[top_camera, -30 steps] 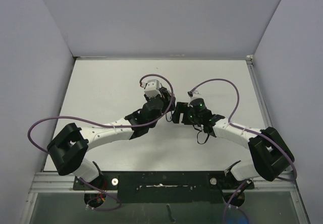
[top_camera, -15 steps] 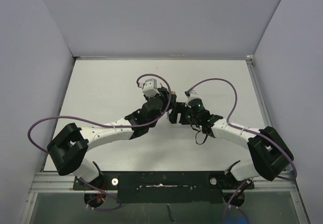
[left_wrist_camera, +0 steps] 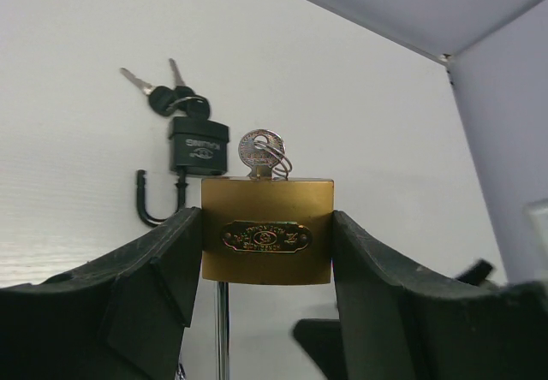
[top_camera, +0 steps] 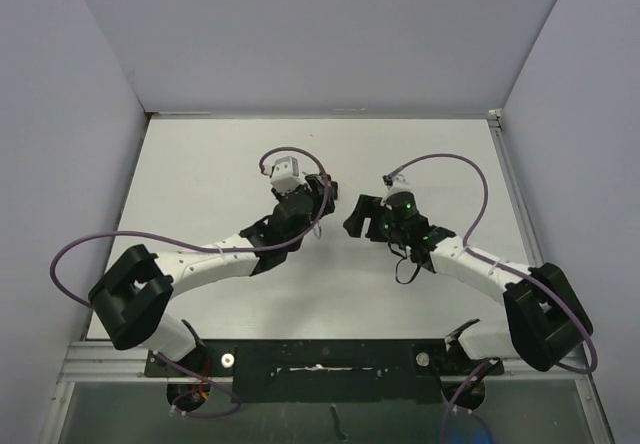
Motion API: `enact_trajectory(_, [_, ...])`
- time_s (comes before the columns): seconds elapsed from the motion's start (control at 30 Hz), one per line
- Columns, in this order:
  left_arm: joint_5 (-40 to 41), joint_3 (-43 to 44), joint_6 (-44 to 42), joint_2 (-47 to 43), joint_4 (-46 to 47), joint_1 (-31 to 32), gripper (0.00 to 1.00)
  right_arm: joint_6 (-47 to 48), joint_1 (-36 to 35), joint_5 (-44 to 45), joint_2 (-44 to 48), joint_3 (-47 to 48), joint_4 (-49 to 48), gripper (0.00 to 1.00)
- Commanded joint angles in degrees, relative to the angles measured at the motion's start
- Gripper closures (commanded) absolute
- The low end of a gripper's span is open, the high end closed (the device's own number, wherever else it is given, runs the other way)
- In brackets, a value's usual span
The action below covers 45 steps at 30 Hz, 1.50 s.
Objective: Unlock with the key
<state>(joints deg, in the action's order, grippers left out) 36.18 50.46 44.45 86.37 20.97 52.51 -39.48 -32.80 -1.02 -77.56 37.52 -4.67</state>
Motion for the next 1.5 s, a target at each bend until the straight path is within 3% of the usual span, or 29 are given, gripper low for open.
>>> enact_trajectory(0.0, [3.18, -0.27, -2.63, -6.33, 0.91, -3.77, 1.00, 0.39, 3.60, 1.79, 6.49, -0.60, 1.48, 0.20])
enact_trajectory(0.3, [3.31, 1.42, -11.92, -3.60, -10.81, -10.87, 1.00, 2.36, 5.29, 0.81, 12.11, 0.87, 5.52, 0.20])
enact_trajectory(0.63, [0.82, 4.50, -12.05, 3.85, -16.18, -13.33, 1.00, 2.20, 5.29, -0.21, 13.83, 1.19, 6.52, 0.20])
enact_trajectory(0.93, [-0.50, 5.55, -10.07, 10.40, -14.19, -13.28, 1.00, 2.13, 5.32, -0.21, 15.05, 0.24, 6.86, 0.20])
enact_trajectory(1.47, [-4.08, 8.38, -17.62, 19.83, -4.67, -15.32, 1.00, 1.85, 5.36, -0.65, 14.36, 0.00, 6.29, 0.20])
